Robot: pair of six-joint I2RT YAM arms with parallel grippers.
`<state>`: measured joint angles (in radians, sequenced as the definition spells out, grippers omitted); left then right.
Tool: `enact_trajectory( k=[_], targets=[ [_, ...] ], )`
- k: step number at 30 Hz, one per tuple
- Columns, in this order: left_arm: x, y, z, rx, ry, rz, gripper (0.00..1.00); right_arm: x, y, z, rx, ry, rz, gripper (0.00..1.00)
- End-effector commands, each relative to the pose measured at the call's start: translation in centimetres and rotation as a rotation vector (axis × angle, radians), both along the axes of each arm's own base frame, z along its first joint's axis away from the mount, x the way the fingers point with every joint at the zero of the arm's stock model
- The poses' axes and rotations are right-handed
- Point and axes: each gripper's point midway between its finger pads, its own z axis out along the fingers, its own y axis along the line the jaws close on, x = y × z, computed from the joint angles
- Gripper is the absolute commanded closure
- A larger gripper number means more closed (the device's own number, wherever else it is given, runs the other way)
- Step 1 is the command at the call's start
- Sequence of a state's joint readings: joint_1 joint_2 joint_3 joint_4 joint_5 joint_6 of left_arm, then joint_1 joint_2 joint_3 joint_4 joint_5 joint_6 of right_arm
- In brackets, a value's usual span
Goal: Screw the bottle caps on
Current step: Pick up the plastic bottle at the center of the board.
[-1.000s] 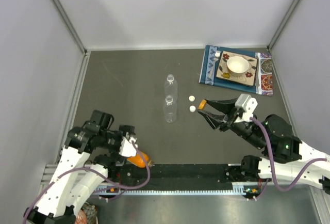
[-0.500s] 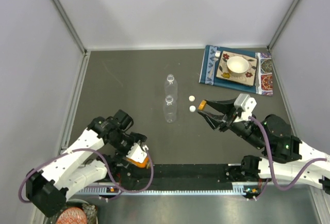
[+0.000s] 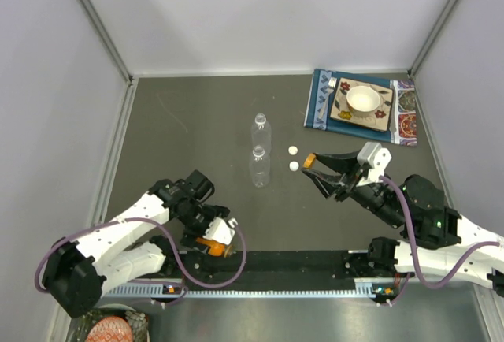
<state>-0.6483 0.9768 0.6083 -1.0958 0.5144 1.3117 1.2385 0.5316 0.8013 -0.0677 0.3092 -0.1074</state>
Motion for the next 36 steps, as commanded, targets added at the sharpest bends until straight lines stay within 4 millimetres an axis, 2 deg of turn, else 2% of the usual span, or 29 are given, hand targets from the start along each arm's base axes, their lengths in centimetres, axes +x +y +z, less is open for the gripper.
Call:
enact_trajectory(
  k=[1, 8, 17, 20, 22, 23, 24, 29, 31, 32, 36],
  targets=[
    [0.6, -0.8, -1.0, -0.003, -0.008, 0.042, 0.14, 0.1, -1.0, 1.5, 0.059, 0.009, -0.020, 0.64],
    [0.5, -0.5, -2.5, 0.055, -0.020, 0.063, 0.19, 0.0, -1.4, 1.4, 0.063, 0.016, -0.023, 0.64],
    [1.2, -2.0, -2.8, 0.034, -0.044, 0.113, 0.36, 0.0, -1.2, 0.8, 0.058, 0.031, -0.020, 0.64],
    [1.5, -2.5, -3.0, 0.032, -0.062, 0.127, 0.39, 0.0, -1.0, 0.5, 0.052, 0.038, -0.019, 0.64],
    [1.5, -2.7, -3.2, 0.035, -0.065, 0.133, 0.37, 0.0, -0.9, 0.5, 0.054, 0.042, -0.019, 0.64],
    [1.5, -2.8, -3.2, 0.035, -0.071, 0.139, 0.28, 0.1, -0.9, 0.2, 0.049, 0.045, -0.018, 0.64],
    [1.5, -2.7, -3.4, 0.041, -0.071, 0.141, 0.24, 0.0, -0.9, 0.3, 0.054, 0.047, -0.018, 0.64],
    [1.4, -2.7, -4.0, 0.040, -0.074, 0.143, 0.23, 0.2, -0.6, 0.0, 0.045, 0.053, -0.020, 0.65],
    [1.4, -2.6, -4.1, 0.045, -0.075, 0.143, 0.17, 0.2, -0.6, 0.0, 0.043, 0.053, -0.021, 0.65],
    [1.4, -2.6, -4.2, 0.045, -0.079, 0.138, 0.17, 0.2, -0.6, 0.1, 0.044, 0.051, -0.024, 0.65],
    [1.6, -2.6, -4.1, 0.043, -0.089, 0.131, 0.33, 0.2, -0.7, 0.2, 0.047, 0.051, -0.025, 0.65]
  ],
)
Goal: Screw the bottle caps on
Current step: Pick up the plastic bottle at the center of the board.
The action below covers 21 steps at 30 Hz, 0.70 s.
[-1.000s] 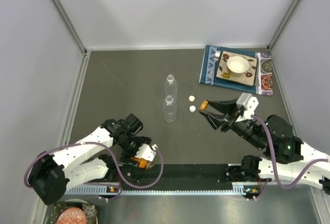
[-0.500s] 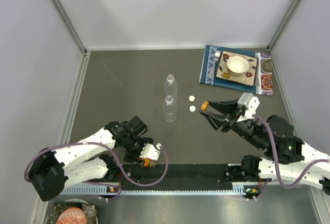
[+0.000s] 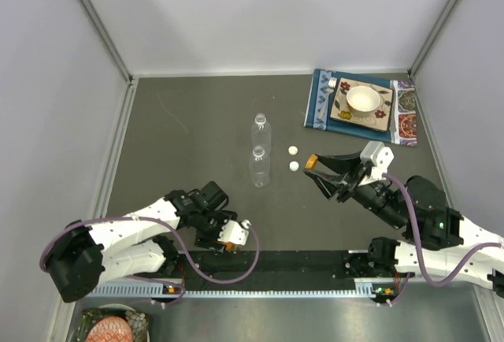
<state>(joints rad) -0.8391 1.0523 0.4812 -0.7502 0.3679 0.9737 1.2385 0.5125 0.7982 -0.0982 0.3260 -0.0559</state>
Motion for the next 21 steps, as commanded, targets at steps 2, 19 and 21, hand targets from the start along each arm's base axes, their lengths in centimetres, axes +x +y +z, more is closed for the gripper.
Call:
enact_trajectory(
  k=[2, 19, 21],
  targets=[
    [1.0, -0.6, 0.2, -0.019, -0.044, -0.002, 0.50, 0.3, -0.1, 0.5, 0.023, 0.007, -0.016, 0.65],
    [4.1, -5.5, 19.3, -0.111, 0.000, 0.224, 0.68, -1.3, 3.1, -5.4, -0.146, 0.161, 0.120, 0.65],
    [4.2, -5.8, 20.9, -0.141, -0.010, 0.232, 0.65, -1.8, 3.5, -5.8, -0.168, 0.167, 0.153, 0.64]
  ],
)
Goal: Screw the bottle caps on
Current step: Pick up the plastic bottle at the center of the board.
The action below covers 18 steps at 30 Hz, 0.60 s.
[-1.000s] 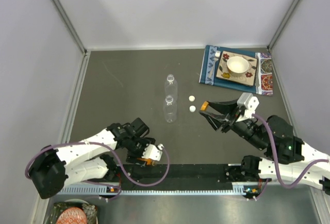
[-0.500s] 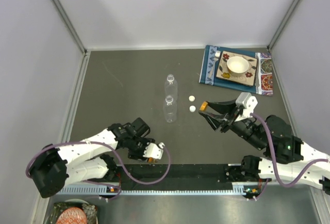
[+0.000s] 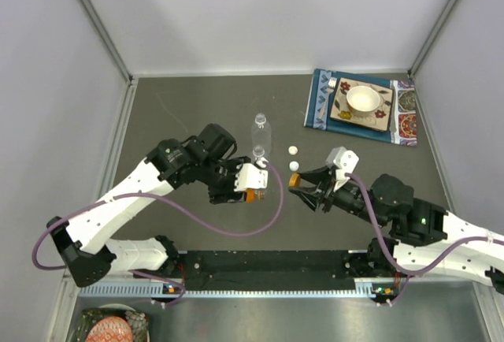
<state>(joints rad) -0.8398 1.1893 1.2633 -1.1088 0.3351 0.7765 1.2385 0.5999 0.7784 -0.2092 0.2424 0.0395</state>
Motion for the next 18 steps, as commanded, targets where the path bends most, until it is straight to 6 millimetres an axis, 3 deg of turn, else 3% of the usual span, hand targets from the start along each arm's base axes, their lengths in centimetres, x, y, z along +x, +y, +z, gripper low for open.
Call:
enact_trajectory(
  k=[1, 8, 18],
  targets=[
    [-2.3, 1.3, 2.0, 0.028, 0.110, 0.050, 0.65, -1.1, 0.7, -0.5, -0.031, 0.037, 0.075, 0.64],
    [-2.5, 1.2, 3.1, 0.035, 0.137, 0.050, 0.62, -2.5, 2.6, -1.4, -0.104, 0.068, 0.205, 0.63],
    [-3.9, -0.8, 4.9, -0.074, 0.202, -0.029, 0.62, -2.6, 4.2, 0.2, -0.084, 0.040, 0.267, 0.62]
  ],
)
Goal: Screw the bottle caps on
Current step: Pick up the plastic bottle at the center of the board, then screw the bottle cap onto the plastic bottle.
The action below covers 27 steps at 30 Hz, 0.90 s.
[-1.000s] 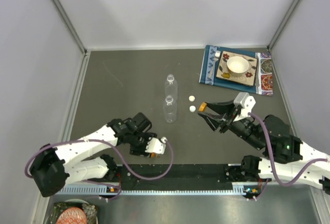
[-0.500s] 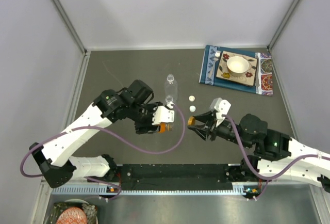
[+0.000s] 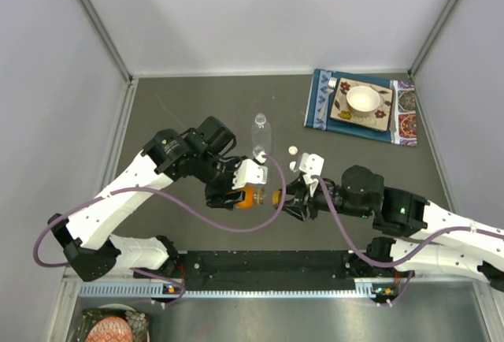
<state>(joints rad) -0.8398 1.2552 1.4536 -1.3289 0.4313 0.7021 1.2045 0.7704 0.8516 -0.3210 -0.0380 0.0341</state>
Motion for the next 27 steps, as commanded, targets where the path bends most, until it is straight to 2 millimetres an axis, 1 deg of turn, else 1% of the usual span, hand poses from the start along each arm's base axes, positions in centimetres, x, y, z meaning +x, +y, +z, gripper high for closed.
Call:
enact_trajectory(
  k=[1, 4, 6, 7, 12, 17, 21, 27],
  targets=[
    [-1.3, -1.2, 2.0, -0.099, 0.038, -0.040, 0.62, 0.3, 0.5, 4.2, 0.116, -0.047, 0.016, 0.62],
    [-1.7, -1.7, 2.5, -0.137, 0.050, -0.044, 0.62, 0.6, 0.7, 4.6, 0.136, -0.051, 0.014, 0.62],
    [-1.9, -2.2, 2.8, -0.169, 0.061, -0.055, 0.62, 0.7, 0.8, 4.5, 0.138, -0.049, 0.011, 0.62],
    [-2.0, -2.3, 3.0, -0.180, 0.065, -0.054, 0.62, 0.7, 1.0, 4.9, 0.160, -0.050, 0.012, 0.62],
    [-1.9, -3.0, 3.4, -0.206, 0.077, -0.047, 0.62, 0.8, 1.4, 5.1, 0.183, -0.045, 0.017, 0.62],
    [-1.4, -3.3, 3.6, -0.215, 0.061, -0.031, 0.63, 0.5, 1.7, 5.2, 0.203, -0.032, 0.039, 0.62],
    [-0.9, -3.5, 3.6, -0.219, 0.047, -0.013, 0.64, 0.1, 2.0, 4.8, 0.196, -0.016, 0.059, 0.62],
    [0.5, -3.4, 3.7, -0.207, -0.001, 0.057, 0.64, -0.4, 1.2, 4.5, 0.208, 0.003, 0.065, 0.62]
  ],
)
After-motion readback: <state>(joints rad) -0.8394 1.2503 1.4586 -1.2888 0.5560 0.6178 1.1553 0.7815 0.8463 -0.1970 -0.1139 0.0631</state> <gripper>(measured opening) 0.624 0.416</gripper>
